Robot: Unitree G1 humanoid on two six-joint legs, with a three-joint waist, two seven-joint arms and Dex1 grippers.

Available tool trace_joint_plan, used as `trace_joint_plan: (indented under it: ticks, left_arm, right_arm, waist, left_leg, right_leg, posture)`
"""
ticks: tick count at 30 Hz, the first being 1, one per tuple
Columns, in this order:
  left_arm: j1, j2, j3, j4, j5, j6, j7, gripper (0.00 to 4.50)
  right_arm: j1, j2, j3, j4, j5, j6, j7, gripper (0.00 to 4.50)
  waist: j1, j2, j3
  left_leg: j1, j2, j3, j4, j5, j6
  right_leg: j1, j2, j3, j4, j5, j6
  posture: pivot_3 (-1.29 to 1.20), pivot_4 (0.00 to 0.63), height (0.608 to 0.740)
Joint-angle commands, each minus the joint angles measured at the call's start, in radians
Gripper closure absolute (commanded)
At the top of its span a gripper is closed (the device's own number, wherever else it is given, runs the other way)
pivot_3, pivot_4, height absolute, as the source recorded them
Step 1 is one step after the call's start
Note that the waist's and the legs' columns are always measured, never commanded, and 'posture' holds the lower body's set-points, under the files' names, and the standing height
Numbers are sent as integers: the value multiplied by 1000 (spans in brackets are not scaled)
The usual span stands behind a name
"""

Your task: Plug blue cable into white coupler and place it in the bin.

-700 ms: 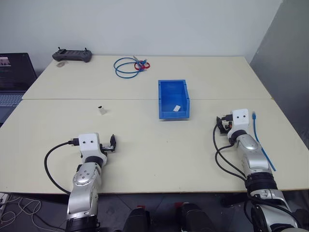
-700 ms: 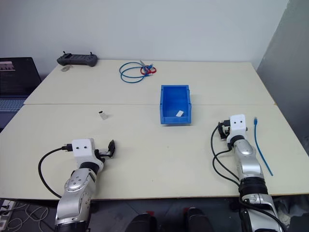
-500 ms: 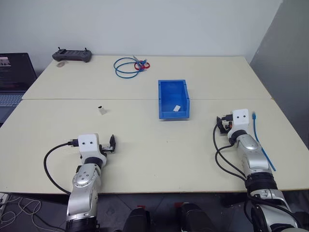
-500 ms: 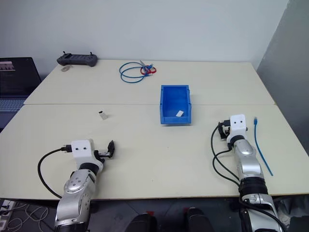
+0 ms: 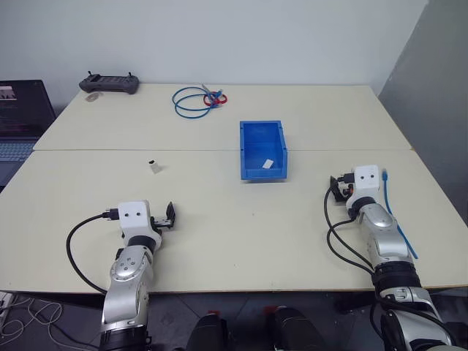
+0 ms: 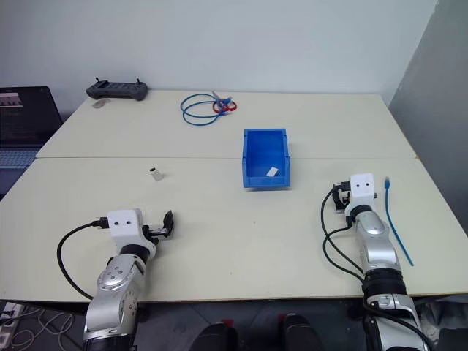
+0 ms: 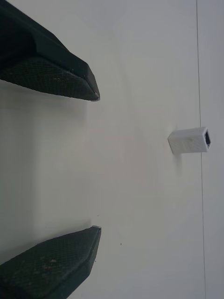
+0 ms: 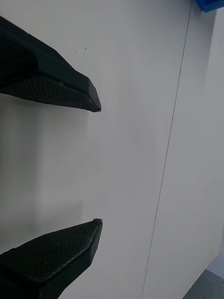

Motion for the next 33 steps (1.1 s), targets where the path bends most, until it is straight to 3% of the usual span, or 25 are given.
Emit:
trace_joint_plan:
  ticks: [1,9,12,16,20,24,28,33]
  left_arm:
    - [-16,9,4,-18,-3,-4,0,0]
    - [-107,85,-20,-14,-29,25,-107,0]
    - [-267,171,-94,40,-64,41,-291,0]
    - [-515,208,-235,169,-94,25,-557,0]
    - [-705,180,-432,288,-81,-54,-869,0]
    - [-824,121,-554,435,-70,-138,-1099,0]
    - [-930,27,-612,646,-10,-267,-1156,0]
    - [-1013,-61,-595,825,24,-366,-1164,0]
  right_arm:
    - [0,-15,-16,-59,-1,-14,-6,604]
    - [56,-24,-17,-188,4,52,-2,604]
    - [123,-55,-49,-376,25,167,6,604]
    - [209,-112,-129,-609,60,366,4,604]
    - [252,-163,-189,-763,97,594,15,604]
    - [243,-190,-201,-749,124,721,36,604]
    - [210,-195,-212,-627,135,724,53,604]
    - [147,-208,-220,-436,141,674,83,604]
  waist:
    - [0,0,0]
    - [1,0,0]
    - [7,0,0]
    - [19,1,1]
    - [13,1,1]
    - [-2,1,1]
    - [-1,0,1]
    - [-2,-1,3]
  left_leg:
    - [0,0,0,0,0,0]
    - [-1,0,-1,0,0,0]
    - [-2,-1,-1,0,0,0]
    - [-5,-5,-1,1,0,0]
    - [-5,-10,-2,0,0,0]
    - [-5,-12,-1,0,0,0]
    - [-5,-14,-1,0,0,1]
    - [-5,-15,-1,1,0,2]
  right_leg:
    - [0,0,0,0,0,0]
    - [0,0,-1,0,0,0]
    - [0,0,-1,0,0,0]
    - [-1,0,-5,-1,0,0]
    - [-1,-3,-3,-1,-3,6]
    - [-1,-4,-2,-2,-4,7]
    - [-1,-2,-2,-1,-4,7]
    - [-1,-1,-2,-1,-4,7]
  posture:
    - [0,150,740]
    - [0,150,740]
    - [0,150,740]
    - [0,150,740]
    - [0,150,740]
    - [0,150,740]
    - [0,150,740]
    - [0,150,740]
